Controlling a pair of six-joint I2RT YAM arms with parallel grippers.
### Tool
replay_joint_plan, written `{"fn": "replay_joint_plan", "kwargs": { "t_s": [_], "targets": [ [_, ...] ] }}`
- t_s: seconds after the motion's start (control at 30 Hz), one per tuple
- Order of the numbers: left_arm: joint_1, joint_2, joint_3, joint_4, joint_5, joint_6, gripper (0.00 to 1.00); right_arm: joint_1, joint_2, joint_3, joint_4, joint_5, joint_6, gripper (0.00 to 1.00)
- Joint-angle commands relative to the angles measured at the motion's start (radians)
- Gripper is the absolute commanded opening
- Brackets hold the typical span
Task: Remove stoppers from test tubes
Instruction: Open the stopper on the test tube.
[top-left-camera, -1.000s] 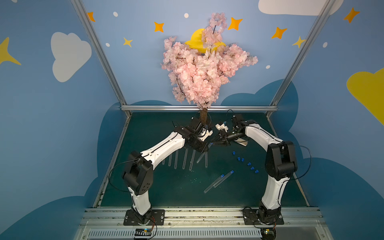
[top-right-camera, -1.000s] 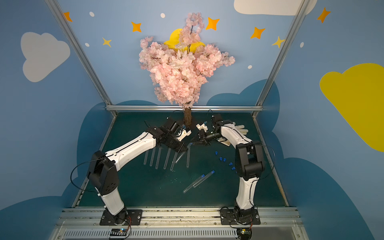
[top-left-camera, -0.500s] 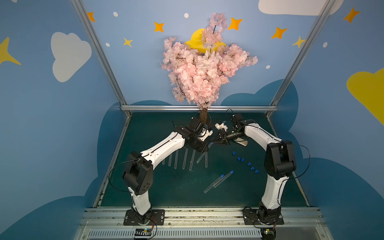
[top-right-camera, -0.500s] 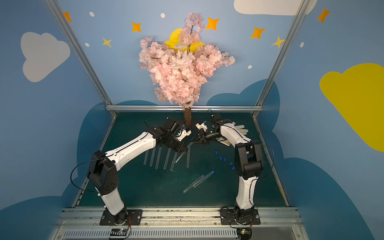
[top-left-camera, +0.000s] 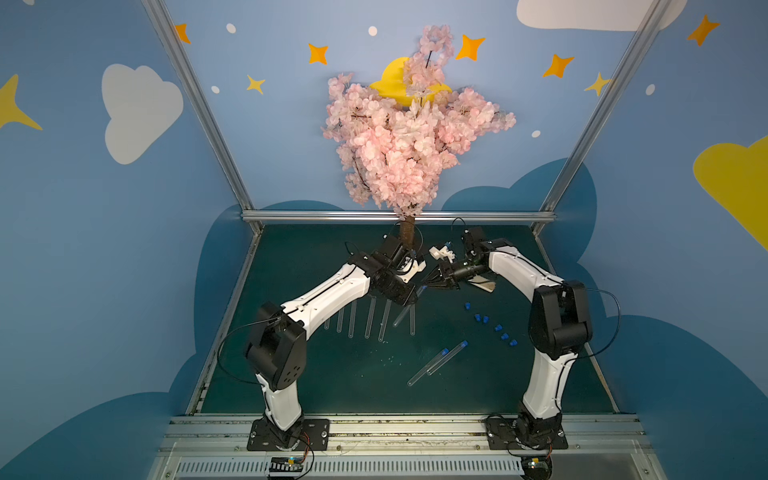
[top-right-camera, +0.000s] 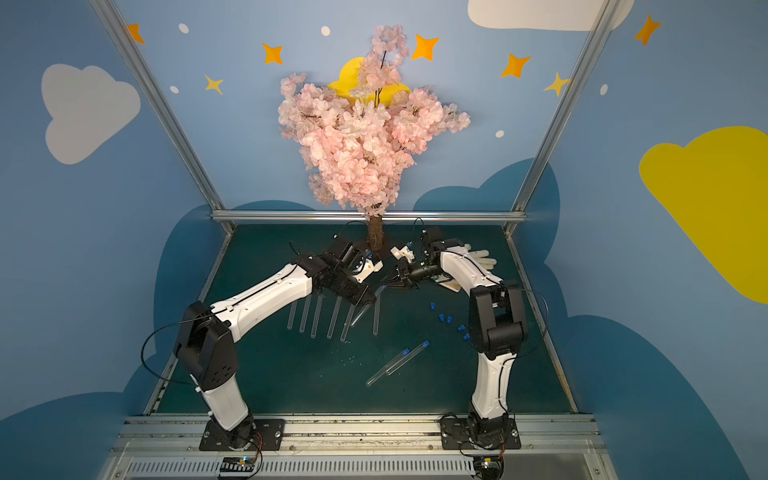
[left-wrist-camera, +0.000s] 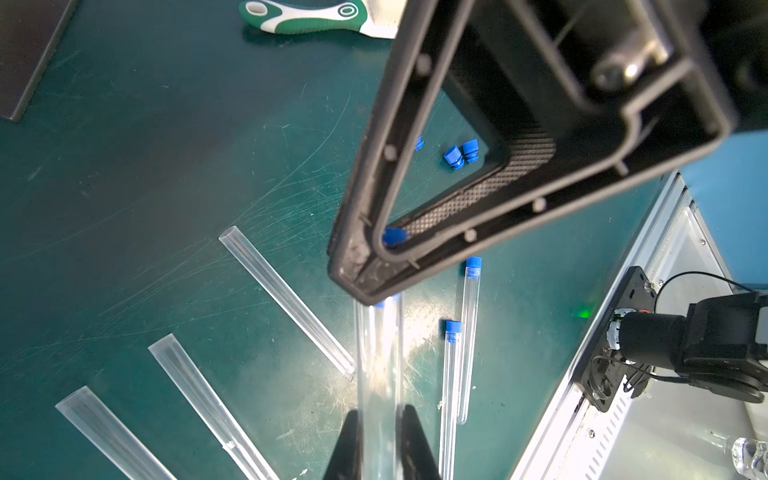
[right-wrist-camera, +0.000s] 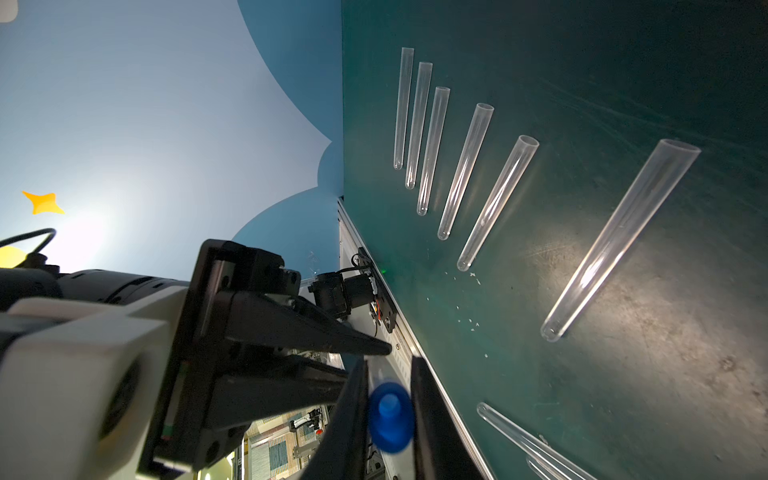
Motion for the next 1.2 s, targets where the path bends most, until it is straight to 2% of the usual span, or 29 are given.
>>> {"fn": "replay_joint_plan", "kwargs": {
  "t_s": [0.0, 0.67, 1.17],
  "targets": [
    [-0.002, -0.025, -0.005, 0.011, -0.003, 0.003, 0.07, 0.005, 0.002, 0.021, -0.026, 0.001, -0.019, 0.18],
    [-0.002, -0.034, -0.046, 0.018, -0.020, 0.007, 0.06, -0.007, -0.009, 0.044, -0.008, -0.008, 0.006, 0.11],
    [-0.009, -0.030, -0.070, -0.007, -0.044, 0.041, 0.06, -0.037, 0.002, 0.103, -0.034, 0.009, 0.010, 0.10]
  ]
}}
